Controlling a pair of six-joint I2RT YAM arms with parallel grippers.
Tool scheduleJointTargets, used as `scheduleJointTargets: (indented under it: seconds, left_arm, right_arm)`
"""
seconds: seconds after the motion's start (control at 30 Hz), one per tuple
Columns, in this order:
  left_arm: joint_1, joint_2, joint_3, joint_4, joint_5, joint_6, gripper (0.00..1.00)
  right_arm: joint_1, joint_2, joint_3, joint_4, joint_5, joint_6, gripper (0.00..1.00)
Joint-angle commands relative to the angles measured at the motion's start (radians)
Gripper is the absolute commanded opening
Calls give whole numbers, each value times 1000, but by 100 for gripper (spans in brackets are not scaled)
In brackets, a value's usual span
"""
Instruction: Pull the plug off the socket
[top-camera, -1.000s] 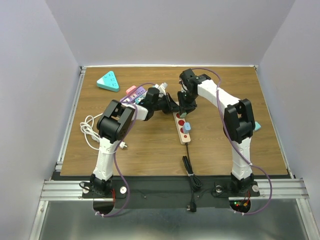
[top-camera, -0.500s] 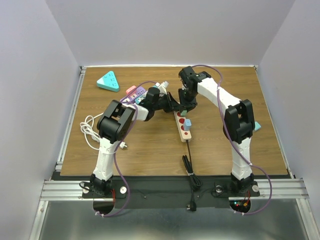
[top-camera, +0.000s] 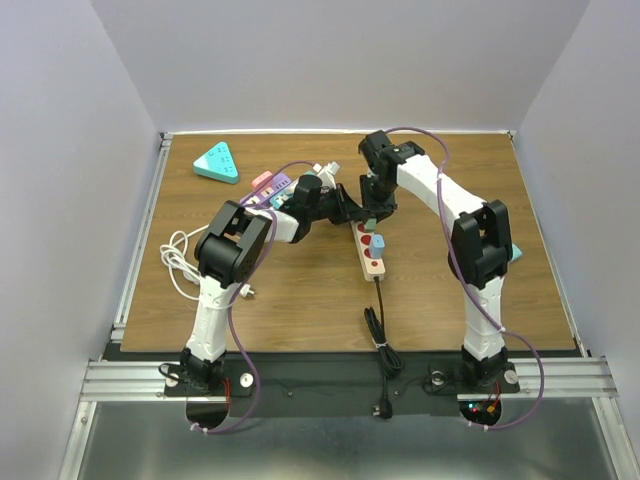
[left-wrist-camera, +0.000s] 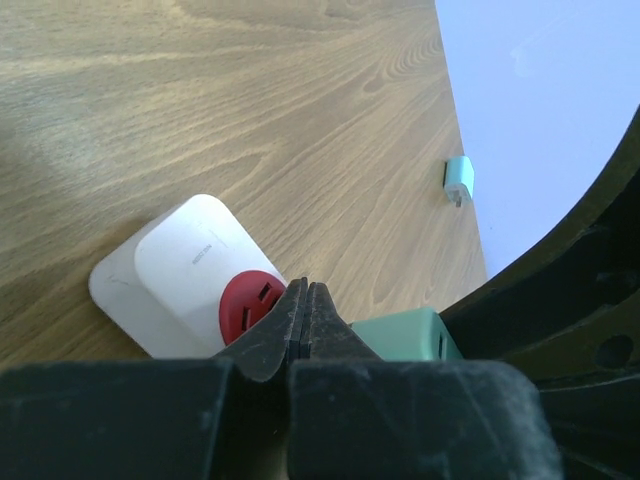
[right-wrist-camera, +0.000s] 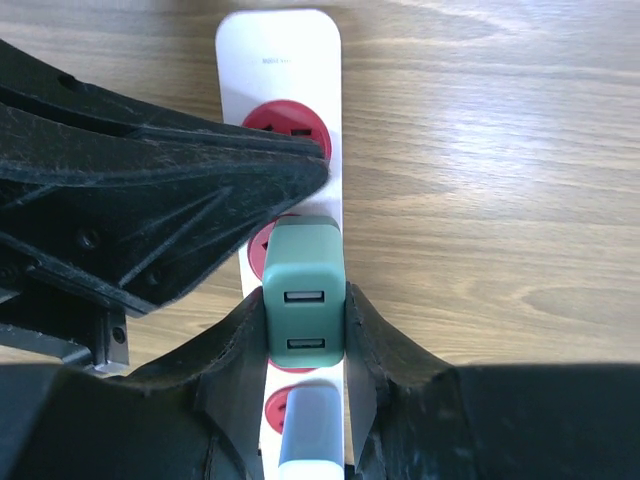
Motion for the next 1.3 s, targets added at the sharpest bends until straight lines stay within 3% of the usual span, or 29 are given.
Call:
scheduleJointTargets:
  seconds: [0.0, 0.1, 0.43, 0.7, 1.0, 1.27]
  left_arm:
    - [-7, 85, -97, -355, -58, 106, 0]
    - [-7, 89, -92, -357, -61, 108, 0]
    - [-7, 66, -65, -380, -73, 113, 0]
    - [0, -133, -29, -383, -104, 87, 0]
    - [-2, -296, -106, -362, -78, 54, 0]
    - [-37, -254, -147, -267, 8, 31, 0]
  right_arm:
    - [-39, -235, 101, 104, 132, 30, 0]
    - [-38, -245, 62, 113, 152, 21, 1]
    - [-39, -162, -188, 213, 1, 23, 0]
    - [-39, -143, -300, 292, 1, 41, 0]
    - [-39, -51, -230, 326, 54, 118, 1]
    - [-39, -11, -191, 323, 25, 113, 1]
